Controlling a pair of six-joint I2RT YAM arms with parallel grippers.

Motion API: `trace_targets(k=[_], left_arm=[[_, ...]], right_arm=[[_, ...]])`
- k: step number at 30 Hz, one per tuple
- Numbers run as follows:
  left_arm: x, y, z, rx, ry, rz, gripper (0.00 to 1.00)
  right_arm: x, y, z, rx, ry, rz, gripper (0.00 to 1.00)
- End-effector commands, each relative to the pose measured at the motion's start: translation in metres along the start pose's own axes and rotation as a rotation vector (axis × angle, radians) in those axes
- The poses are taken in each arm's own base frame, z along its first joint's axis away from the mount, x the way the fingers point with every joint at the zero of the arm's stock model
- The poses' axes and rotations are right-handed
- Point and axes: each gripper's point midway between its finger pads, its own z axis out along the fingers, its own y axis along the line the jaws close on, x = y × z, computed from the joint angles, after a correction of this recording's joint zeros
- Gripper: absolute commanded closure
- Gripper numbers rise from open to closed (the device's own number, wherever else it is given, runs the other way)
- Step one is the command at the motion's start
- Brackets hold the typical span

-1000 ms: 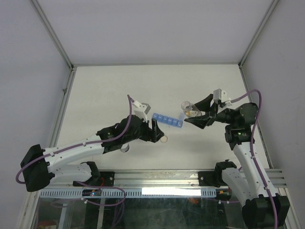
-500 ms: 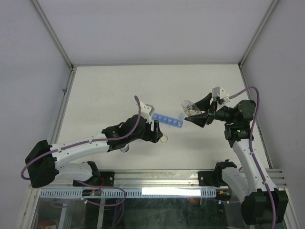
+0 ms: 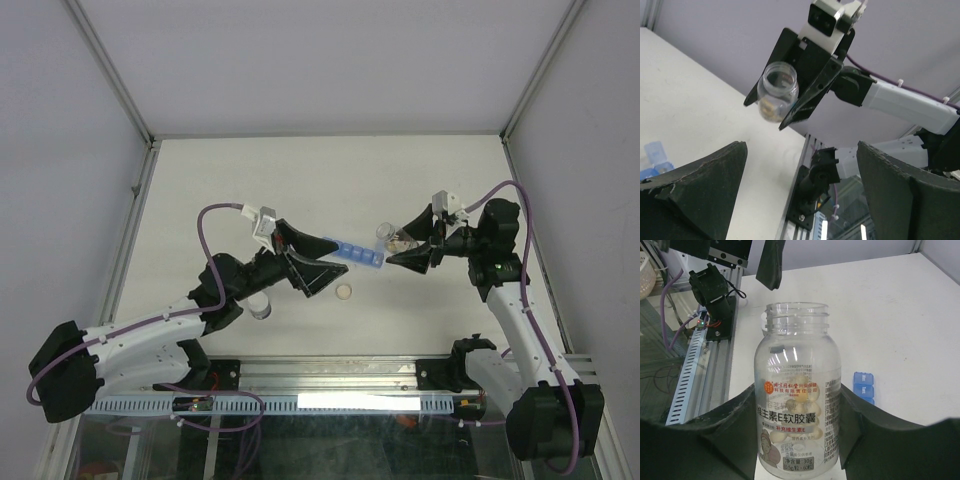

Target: Sort the pills into containers

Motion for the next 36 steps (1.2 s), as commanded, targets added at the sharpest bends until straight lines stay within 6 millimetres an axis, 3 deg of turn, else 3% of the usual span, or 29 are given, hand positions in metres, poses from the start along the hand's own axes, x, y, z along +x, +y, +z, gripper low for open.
trace_targets(k=[1,5,9,21,26,32,34,36], left_arm=[[-0.032,-0.03,0.026,0.122,-0.121,-0.003,0.02],[-0.033,-0.012,0.056,0.003,-0.141,0.027,0.01],[-0.019,0.0,0.082,-0.082,-0.101,0.027,0.02],[0.014,0.012,0.117,-0.166,-0.012,0.004,0.22],[0.027,0.019,0.129,-0.185,0.023,0.0,0.37],[0.035,0.018,0.133,-0.176,0.061,-0.002,0.66],[0.034,0.018,0.132,-0.175,0.062,0.0,0.76],[0.032,0.019,0.129,-0.182,0.056,0.012,0.86]], right_arm=[[-0.006,-0.001,0.002,-0.022,-0.005,-0.093,1.0],[-0.004,-0.003,0.002,-0.01,-0.002,-0.093,1.0],[-0.002,-0.004,0.002,-0.007,0.001,-0.088,0.99],[-0.001,-0.007,0.002,0.009,0.014,-0.1,0.97],[-0.002,-0.007,0.001,0.016,0.015,-0.114,0.97],[-0.002,-0.009,0.001,0.029,0.02,-0.123,0.95],[-0.001,-0.01,0.001,0.036,0.026,-0.123,0.8],[0.0,-0.012,0.0,0.052,0.031,-0.119,0.47]])
